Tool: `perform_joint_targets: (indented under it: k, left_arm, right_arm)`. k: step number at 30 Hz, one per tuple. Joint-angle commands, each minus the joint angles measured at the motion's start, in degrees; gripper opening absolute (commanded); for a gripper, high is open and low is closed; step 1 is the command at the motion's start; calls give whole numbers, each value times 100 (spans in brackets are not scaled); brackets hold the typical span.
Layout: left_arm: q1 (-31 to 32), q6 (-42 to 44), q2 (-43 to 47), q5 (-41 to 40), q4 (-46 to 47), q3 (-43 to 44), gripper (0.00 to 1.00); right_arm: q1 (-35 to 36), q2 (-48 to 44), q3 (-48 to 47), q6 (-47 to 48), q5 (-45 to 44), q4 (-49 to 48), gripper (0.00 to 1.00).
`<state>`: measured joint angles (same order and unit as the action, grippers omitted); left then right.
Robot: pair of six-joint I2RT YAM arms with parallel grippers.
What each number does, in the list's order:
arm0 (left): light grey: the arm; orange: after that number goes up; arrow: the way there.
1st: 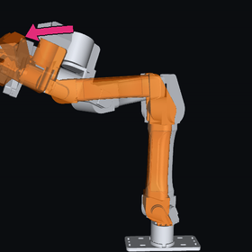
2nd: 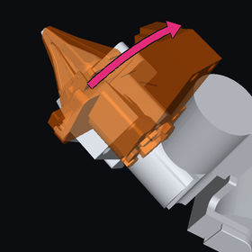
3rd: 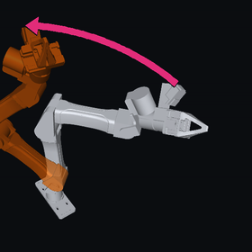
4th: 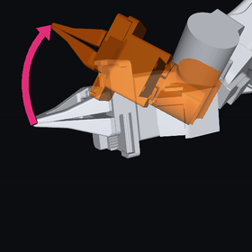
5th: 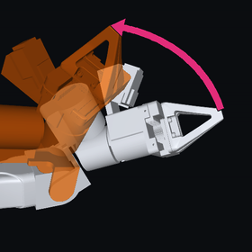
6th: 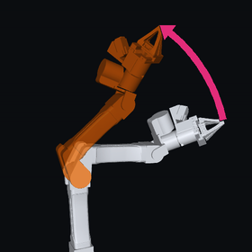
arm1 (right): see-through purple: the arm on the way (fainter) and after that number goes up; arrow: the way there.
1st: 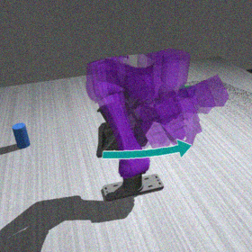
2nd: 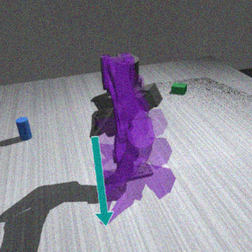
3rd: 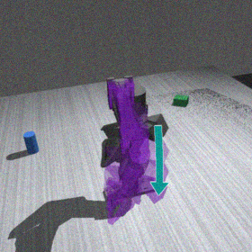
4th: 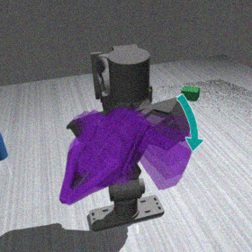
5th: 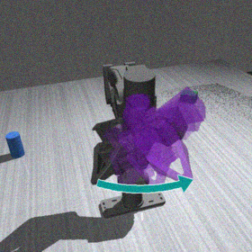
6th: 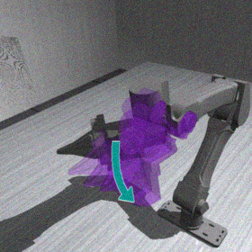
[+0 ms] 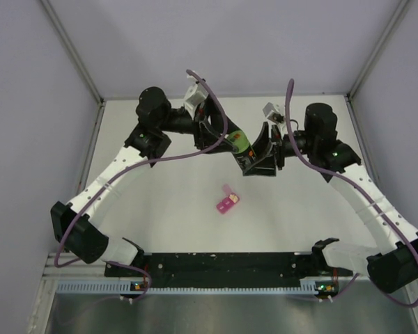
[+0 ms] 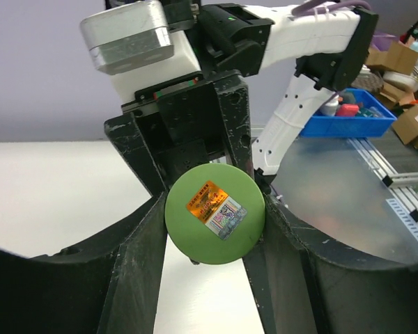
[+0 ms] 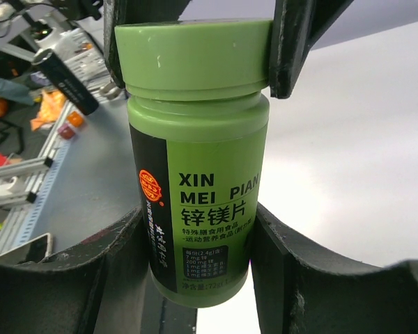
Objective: Sort the pills into containers
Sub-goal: Screw the lid of the pill bottle onto the pill bottle.
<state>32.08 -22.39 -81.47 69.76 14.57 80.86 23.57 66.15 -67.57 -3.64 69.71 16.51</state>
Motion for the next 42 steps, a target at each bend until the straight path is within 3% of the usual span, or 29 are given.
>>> perform_joint_targets:
  k: [1,5,9,12,15,21,28,42]
  left_arm:
    - [71,-159,-97,969,239,-123,21]
    - [97,-406,-132,1128,686,-228,34]
    - [115,-722,-185,1242,1126,-272,40]
    - [141,-985,-246,1251,1478,-307,46]
    - [150,-1214,-264,1163,1812,-369,63]
    - [141,-1180,-132,795,1857,-431,99]
    - [-17,-1110,52,127,1488,-404,99]
    - [-500,-1575,308,-1516,609,-220,99]
  right_arm:
    - [-28,3,-169,-575,850,-1132,0]
    - [-19,-6,146,-1532,1210,-2395,0]
    - [-19,-6,393,-2509,1440,-3487,0]
    - [7,-14,402,-2510,1458,-3488,0]
    - [7,-23,368,-2370,1405,-3296,0]
    - [7,-49,148,-1245,1054,-1969,0]
    - [-2,-137,-177,99,176,-449,0]
    - [42,-226,-678,610,-2294,-8,0]
